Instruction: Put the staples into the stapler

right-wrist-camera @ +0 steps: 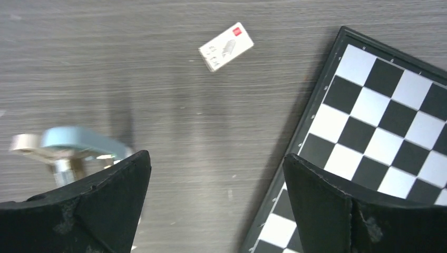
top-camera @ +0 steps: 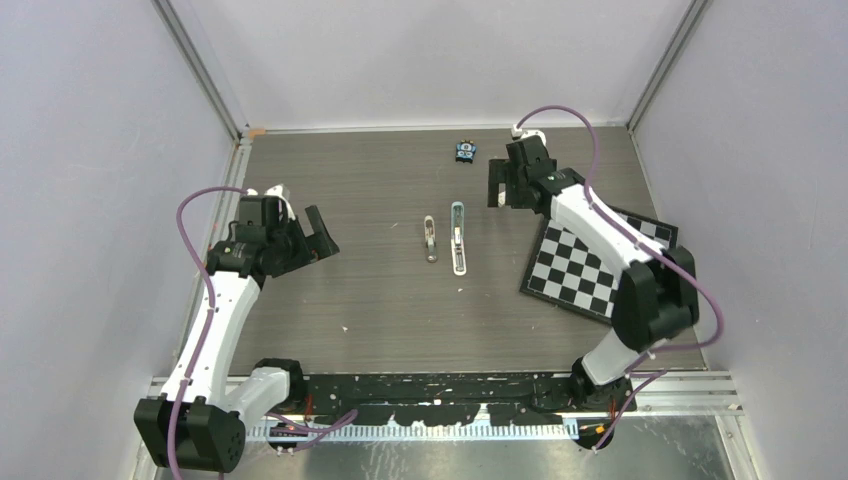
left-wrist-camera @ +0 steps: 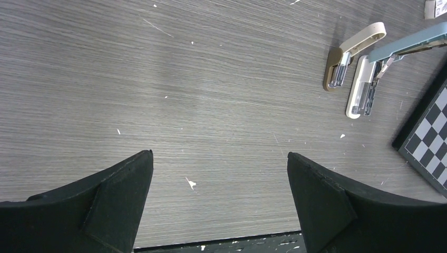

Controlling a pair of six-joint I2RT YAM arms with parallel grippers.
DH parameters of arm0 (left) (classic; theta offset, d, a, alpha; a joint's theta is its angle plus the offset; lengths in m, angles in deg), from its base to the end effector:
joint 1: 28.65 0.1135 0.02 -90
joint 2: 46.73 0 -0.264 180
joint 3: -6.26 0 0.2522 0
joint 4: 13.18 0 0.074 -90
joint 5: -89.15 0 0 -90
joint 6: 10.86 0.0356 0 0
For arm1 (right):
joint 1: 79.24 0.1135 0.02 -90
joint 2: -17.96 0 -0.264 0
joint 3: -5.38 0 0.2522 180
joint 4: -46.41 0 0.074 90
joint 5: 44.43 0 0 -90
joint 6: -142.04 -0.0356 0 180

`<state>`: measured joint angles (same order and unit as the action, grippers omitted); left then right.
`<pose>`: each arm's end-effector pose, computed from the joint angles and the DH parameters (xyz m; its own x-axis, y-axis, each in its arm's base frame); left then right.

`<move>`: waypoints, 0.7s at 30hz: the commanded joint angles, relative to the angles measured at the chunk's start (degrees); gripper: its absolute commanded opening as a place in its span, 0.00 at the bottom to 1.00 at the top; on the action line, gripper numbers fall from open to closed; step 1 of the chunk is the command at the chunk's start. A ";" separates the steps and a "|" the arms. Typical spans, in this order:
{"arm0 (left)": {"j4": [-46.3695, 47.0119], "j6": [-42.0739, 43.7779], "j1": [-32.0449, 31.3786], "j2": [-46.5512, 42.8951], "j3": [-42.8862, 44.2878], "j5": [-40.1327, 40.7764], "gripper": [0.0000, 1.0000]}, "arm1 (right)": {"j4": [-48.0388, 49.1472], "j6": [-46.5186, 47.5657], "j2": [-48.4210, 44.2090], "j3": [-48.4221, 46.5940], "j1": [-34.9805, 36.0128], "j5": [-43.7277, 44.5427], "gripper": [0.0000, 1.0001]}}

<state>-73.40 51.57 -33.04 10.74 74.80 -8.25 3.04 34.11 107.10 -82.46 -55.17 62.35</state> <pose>0.1961 -0.0197 0.3018 -0.7426 -0.4033 -0.5347 -0.2073 0.8976 -0.3891 0.3192 0.1313 0.2958 -0.6732 0.0221 -0.7391 0.0044 0.9997 0.0258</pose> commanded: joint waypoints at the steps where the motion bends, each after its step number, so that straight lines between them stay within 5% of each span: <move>1: 2.54 0.77 -0.42 -1.74 -0.31 -1.60 1.00 | -2.90 13.34 8.41 -5.72 -3.66 -5.34 1.00; 21: 2.72 0.81 -0.98 -1.54 -0.27 -1.65 1.00 | -1.05 24.63 31.65 -22.24 -11.07 -15.94 1.00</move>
<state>-72.94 51.57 -33.89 9.87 74.54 -9.08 0.95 56.66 137.44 -100.32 -66.25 48.91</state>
